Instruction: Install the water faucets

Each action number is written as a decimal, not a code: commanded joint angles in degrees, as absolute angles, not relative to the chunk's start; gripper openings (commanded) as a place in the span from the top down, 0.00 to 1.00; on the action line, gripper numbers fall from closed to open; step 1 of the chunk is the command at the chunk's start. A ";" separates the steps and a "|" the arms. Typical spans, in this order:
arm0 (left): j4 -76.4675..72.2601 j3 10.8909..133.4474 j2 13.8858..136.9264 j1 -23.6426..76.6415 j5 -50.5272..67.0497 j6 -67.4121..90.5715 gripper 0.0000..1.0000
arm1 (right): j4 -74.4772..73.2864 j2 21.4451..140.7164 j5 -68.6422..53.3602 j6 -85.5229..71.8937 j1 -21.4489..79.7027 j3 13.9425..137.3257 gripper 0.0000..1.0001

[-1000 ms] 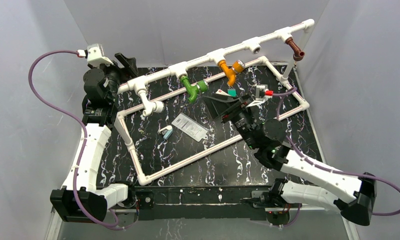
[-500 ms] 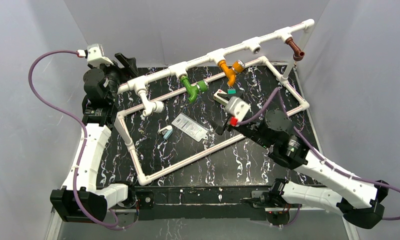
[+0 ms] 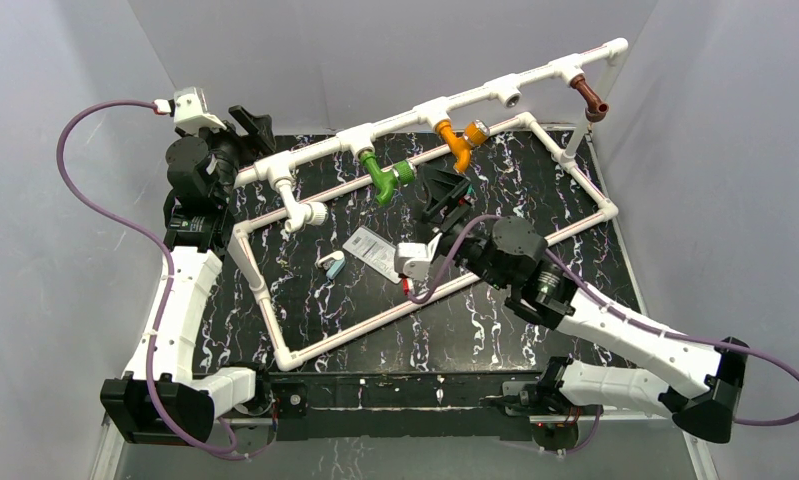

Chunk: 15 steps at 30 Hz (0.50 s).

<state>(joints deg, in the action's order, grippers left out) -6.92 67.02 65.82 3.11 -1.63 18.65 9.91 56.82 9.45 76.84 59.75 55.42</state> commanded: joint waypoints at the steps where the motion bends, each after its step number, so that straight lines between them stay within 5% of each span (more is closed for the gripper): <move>1: 11.34 60.23 71.43 1.55 -0.88 19.01 0.26 | 20.98 58.78 8.73 91.08 60.41 55.62 0.09; 15: 11.34 60.37 71.76 1.18 -0.36 19.16 0.26 | 24.59 66.33 7.79 97.56 60.91 57.11 0.13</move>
<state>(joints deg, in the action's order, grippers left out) -7.11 67.02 65.95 2.87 -0.82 18.94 20.05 66.28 8.56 95.96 60.55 55.37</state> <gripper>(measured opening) 0.739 0.881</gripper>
